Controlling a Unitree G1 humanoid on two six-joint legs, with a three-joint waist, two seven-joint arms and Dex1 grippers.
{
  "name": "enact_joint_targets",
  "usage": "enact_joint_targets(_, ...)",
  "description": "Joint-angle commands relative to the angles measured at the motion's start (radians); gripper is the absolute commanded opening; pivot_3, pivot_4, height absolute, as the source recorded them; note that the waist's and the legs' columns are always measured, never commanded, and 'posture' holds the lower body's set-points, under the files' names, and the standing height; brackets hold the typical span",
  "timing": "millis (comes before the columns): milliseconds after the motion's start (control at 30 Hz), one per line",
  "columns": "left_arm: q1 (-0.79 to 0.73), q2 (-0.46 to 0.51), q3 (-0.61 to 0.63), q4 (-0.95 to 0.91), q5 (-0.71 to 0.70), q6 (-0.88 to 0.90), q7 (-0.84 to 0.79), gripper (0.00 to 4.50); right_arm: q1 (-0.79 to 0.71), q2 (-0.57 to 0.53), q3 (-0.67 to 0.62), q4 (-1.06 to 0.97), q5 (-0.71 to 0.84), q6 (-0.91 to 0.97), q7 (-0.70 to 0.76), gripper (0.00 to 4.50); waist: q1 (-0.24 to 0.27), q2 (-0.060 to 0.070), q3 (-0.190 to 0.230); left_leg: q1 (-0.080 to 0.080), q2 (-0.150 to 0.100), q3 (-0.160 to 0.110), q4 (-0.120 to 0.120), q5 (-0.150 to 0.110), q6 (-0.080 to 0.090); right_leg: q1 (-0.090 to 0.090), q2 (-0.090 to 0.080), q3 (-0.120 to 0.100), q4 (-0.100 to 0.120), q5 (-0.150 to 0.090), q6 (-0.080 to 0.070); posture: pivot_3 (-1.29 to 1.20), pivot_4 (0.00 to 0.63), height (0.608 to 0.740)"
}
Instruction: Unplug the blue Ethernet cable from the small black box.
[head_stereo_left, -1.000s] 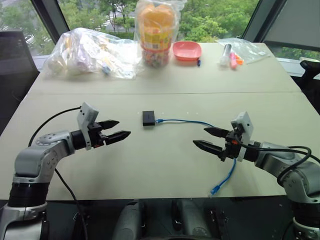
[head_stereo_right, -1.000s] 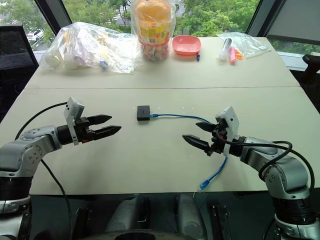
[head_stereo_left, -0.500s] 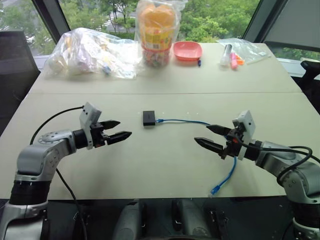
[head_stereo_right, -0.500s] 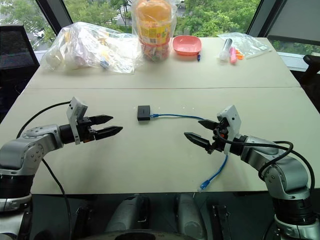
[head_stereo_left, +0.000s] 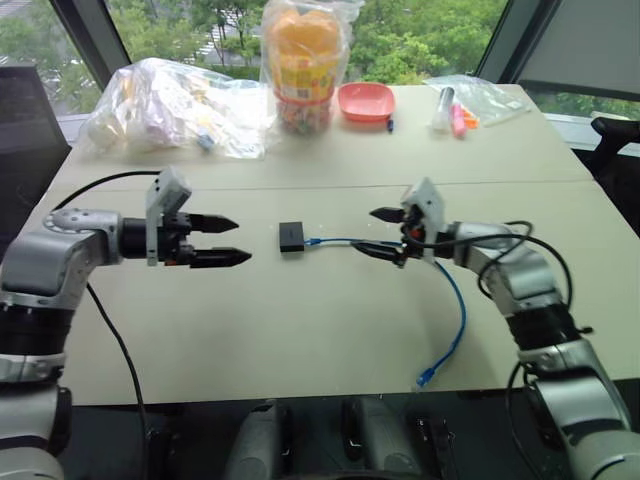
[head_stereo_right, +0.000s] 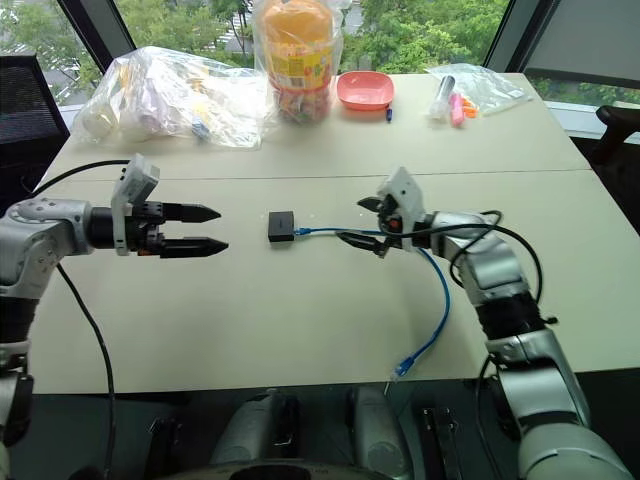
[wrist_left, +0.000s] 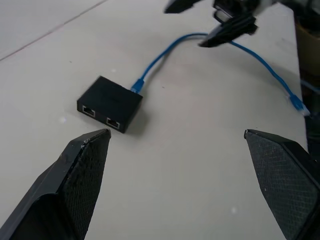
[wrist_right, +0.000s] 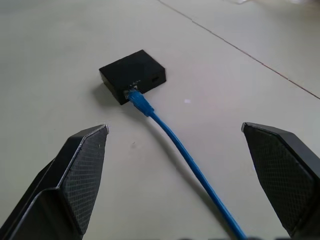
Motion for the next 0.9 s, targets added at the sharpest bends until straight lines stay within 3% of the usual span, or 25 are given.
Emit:
enact_joint_targets(33, 0.002, 0.022, 0.002, -0.004, 0.018, -0.030, -0.036, 4.45, -0.130, 0.091, 0.021, 0.252, -0.062, -0.133, 0.077, 4.50, 0.001, 0.000, 0.000, -0.001, 0.000, 0.000, 0.000, 0.000, 0.000, -0.001, 0.000, 0.000, 0.000, 0.000, 0.000, 0.00, 0.150, 0.740)
enact_joint_targets(267, 0.104, 0.030, 0.096, -0.089, -0.009, 0.015, 0.037, 4.45, -0.325, 0.249, 0.037, 0.748, -0.215, -0.338, 0.096, 4.50, 0.001, 0.000, 0.000, -0.001, 0.000, 0.000, 0.002, 0.000, 0.000, 0.000, -0.003, 0.000, 0.001, 0.000, 0.000, 0.00, 0.150, 0.740)
enact_joint_targets(300, 0.127, 0.033, 0.114, -0.109, -0.015, 0.023, 0.051, 4.48, -0.334, 0.259, 0.039, 0.784, -0.236, -0.356, 0.097, 4.24, 0.001, 0.000, 0.000, -0.001, 0.000, 0.000, 0.002, 0.000, 0.000, 0.000, -0.003, 0.000, 0.001, 0.000, 0.000, 0.00, 0.150, 0.740)
enact_joint_targets(400, 0.191, 0.045, 0.168, -0.160, -0.031, 0.044, 0.087, 4.50, -0.350, 0.281, 0.044, 0.847, -0.286, -0.396, 0.097, 3.17, -0.003, -0.001, 0.000, -0.001, 0.000, 0.000, 0.004, 0.000, -0.001, 0.000, -0.004, 0.000, 0.003, 0.000, 0.000, 0.00, 0.150, 0.740)
enact_joint_targets(600, 0.193, 0.029, 0.201, -0.120, -0.011, 0.019, 0.159, 4.50, -0.361, 0.285, 0.019, 0.859, -0.334, -0.472, 0.081, 0.12, -0.004, 0.000, 0.000, 0.002, 0.000, 0.000, 0.005, 0.001, -0.004, -0.001, -0.006, 0.000, 0.011, 0.000, -0.001, 0.00, 0.150, 0.740)
enact_joint_targets(767, 0.031, -0.050, 0.179, 0.085, 0.010, -0.014, 0.200, 4.50, -0.328, 0.212, 0.076, 0.805, -0.473, -0.673, -0.107, 0.05, 0.001, 0.000, 0.000, 0.004, 0.000, -0.001, 0.006, 0.004, -0.008, 0.000, -0.006, 0.000, 0.014, 0.000, -0.007, 0.00, 0.150, 0.740)
enact_joint_targets(900, -0.147, -0.165, 0.118, 0.346, 0.041, -0.072, 0.137, 4.50, -0.263, 0.101, 0.087, 0.592, -0.609, -0.940, -0.402, 0.05, 0.013, 0.000, 0.000, 0.002, -0.002, -0.001, 0.010, 0.004, -0.008, 0.000, -0.006, 0.000, 0.015, 0.001, -0.008, 0.00, 0.150, 0.740)
